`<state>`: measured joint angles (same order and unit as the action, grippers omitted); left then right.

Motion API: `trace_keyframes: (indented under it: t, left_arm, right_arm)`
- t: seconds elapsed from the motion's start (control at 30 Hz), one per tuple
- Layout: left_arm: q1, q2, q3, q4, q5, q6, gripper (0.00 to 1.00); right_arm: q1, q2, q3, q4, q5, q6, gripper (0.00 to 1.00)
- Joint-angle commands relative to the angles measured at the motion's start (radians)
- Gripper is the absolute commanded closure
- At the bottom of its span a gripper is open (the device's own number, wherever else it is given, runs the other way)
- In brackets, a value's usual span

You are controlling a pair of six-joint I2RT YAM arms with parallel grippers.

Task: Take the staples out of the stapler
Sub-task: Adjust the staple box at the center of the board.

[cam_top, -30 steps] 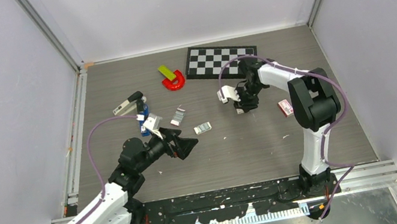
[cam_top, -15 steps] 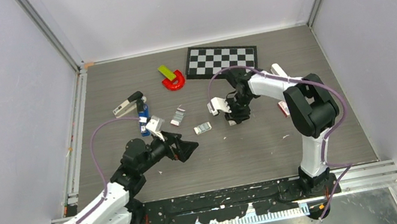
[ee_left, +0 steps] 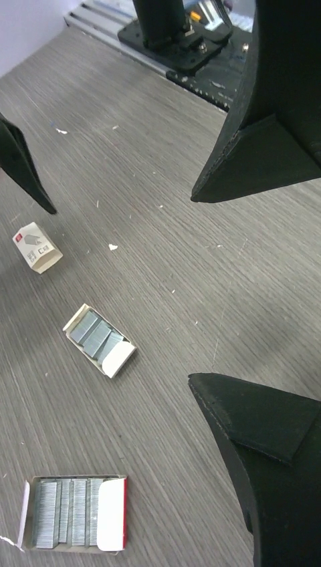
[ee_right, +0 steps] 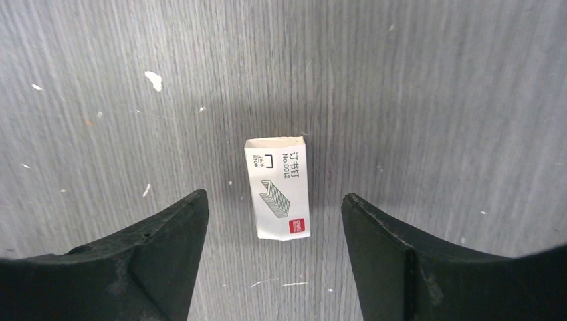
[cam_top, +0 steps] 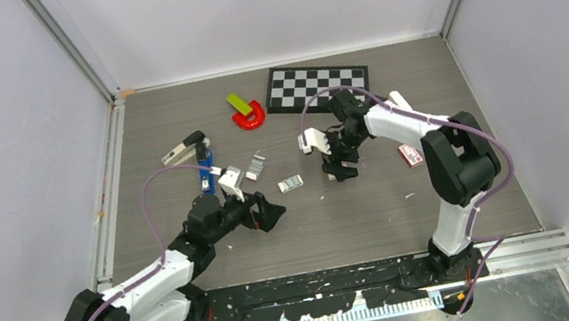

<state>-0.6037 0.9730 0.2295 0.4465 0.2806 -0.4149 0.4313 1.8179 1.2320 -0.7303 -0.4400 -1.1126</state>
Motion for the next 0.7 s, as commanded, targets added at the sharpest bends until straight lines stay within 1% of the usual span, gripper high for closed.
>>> trace_keyframes:
  t: [0.0, 0.07, 0.2, 0.33, 0.43, 0.53, 0.67]
  left_arm:
    - [-0.033, 0.036, 0.039, 0.101, -0.068, 0.109, 0.00]
    - [-0.045, 0.059, 0.054, 0.098, -0.088, 0.151, 0.00]
    - [-0.047, 0.103, 0.080, 0.096, -0.083, 0.243, 0.00]
    - [-0.048, 0.138, 0.101, 0.090, -0.064, 0.316, 0.00]
    - [-0.047, 0.167, 0.120, 0.087, -0.047, 0.362, 0.00]
    - [-0.046, 0.204, 0.106, 0.160, -0.052, 0.390, 0.00]
    - [-0.039, 0.258, 0.089, 0.235, -0.032, 0.398, 0.00]
  right_arm:
    - [-0.020, -0.126, 0.033, -0.012, -0.104, 0.099, 0.18]
    - [-0.031, -0.146, 0.069, -0.078, -0.138, 0.103, 0.17]
    - [-0.046, -0.148, 0.179, -0.245, -0.205, 0.128, 0.16]
    - [-0.047, -0.156, 0.266, -0.328, -0.239, 0.245, 0.17]
    - [-0.048, -0.178, 0.284, -0.315, -0.247, 0.388, 0.17]
    - [-0.047, -0.200, 0.256, -0.278, -0.277, 0.500, 0.18]
    - [-0.054, -0.221, 0.169, -0.176, -0.299, 0.578, 0.21]
